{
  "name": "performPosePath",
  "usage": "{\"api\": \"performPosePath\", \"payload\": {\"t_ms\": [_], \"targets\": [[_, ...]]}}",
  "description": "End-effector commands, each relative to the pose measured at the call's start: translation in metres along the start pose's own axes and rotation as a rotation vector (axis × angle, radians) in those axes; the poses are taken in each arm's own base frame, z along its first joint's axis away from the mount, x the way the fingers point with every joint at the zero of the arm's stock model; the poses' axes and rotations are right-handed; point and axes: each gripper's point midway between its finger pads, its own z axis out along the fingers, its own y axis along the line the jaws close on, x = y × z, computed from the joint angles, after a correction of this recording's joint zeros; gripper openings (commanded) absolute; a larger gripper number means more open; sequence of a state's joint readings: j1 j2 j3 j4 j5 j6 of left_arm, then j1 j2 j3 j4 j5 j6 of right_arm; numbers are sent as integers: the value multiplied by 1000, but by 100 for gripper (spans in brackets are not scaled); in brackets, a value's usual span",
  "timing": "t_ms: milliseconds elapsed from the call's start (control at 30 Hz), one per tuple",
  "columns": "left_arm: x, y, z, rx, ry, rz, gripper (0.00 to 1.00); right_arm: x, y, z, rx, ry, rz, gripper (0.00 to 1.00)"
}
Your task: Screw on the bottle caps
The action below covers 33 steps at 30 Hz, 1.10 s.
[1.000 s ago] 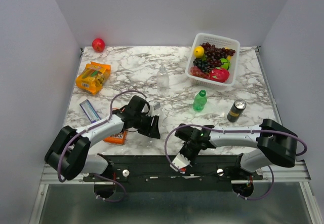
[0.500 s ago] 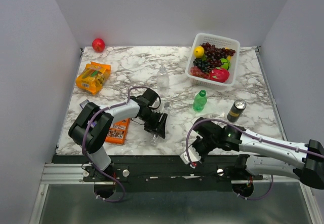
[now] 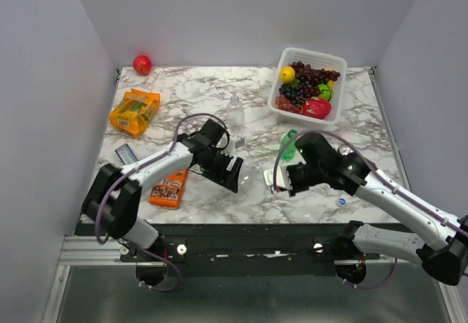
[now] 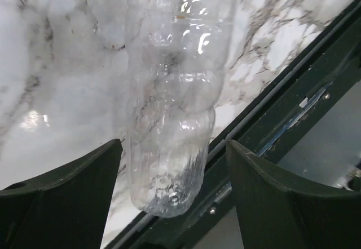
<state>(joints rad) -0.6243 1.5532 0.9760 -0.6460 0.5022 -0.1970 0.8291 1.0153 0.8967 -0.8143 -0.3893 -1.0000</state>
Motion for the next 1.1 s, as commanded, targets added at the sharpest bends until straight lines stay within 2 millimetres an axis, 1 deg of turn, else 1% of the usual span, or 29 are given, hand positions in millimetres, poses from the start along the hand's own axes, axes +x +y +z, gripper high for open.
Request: {"api": "performPosePath", "payload": {"t_ms": [0,33,67,100,133,167,200,233,267,300,333,367,400,433,467,533,567,633,667,800,833,933,1067], "targets": [[-57,-32,-70,-25,-421,378,84,-29,-30,-23,-41,-102,268,0],[-54,-42,-88,-13,-535,466,84,-49,-37,-31,-66,-180,287,0],[-75,-56,-110,-27,-693,684,84,-54,-40,-33,-91,-207,320,1],[-73,-72,-120,14,-759,810,84,-55,-34,-31,-156,-204,369,1],[-66,-82,-128,31,-820,918,84,-64,-33,-31,-195,-241,384,1],[-68,-89,-134,23,-856,1021,83,-69,-39,-36,-193,-256,387,0],[-68,-92,-133,11,-851,1135,83,-71,-41,-36,-195,-268,399,0],[-73,-98,-132,17,-835,1181,81,-75,-40,-37,-203,-289,394,0],[-71,-97,-126,25,-793,1197,79,-76,-42,-38,-200,-296,387,0],[-74,-100,-126,28,-791,1238,78,-76,-41,-38,-205,-296,372,0],[-76,-102,-122,41,-785,1250,77,-77,-39,-38,-223,-302,368,0],[-81,-114,-124,48,-830,1299,77,-76,-39,-37,-231,-299,369,0],[-82,-119,-122,40,-849,1354,77,-77,-39,-38,-239,-302,365,0],[-82,-120,-115,41,-846,1379,76,-79,-38,-39,-247,-311,361,0],[-80,-129,-110,62,-848,1417,75,-80,-37,-39,-251,-316,359,1],[-84,-134,-103,90,-829,1433,72,-80,-36,-39,-254,-320,357,1],[-87,-142,-105,111,-849,1452,70,-80,-35,-40,-252,-321,355,1],[-88,-149,-102,143,-854,1465,69,-77,-32,-38,-254,-314,364,1],[-89,-156,-104,167,-870,1474,69,-76,-31,-38,-251,-310,371,1],[-84,-172,-101,242,-886,1476,66,-71,-29,-34,-240,-299,385,1],[-83,-175,-100,257,-887,1476,63,-69,-30,-32,-236,-294,389,1],[-81,-182,-101,278,-904,1468,60,-66,-31,-29,-229,-286,394,1],[-80,-188,-99,308,-905,1459,57,-67,-34,-28,-222,-290,401,1]]}}
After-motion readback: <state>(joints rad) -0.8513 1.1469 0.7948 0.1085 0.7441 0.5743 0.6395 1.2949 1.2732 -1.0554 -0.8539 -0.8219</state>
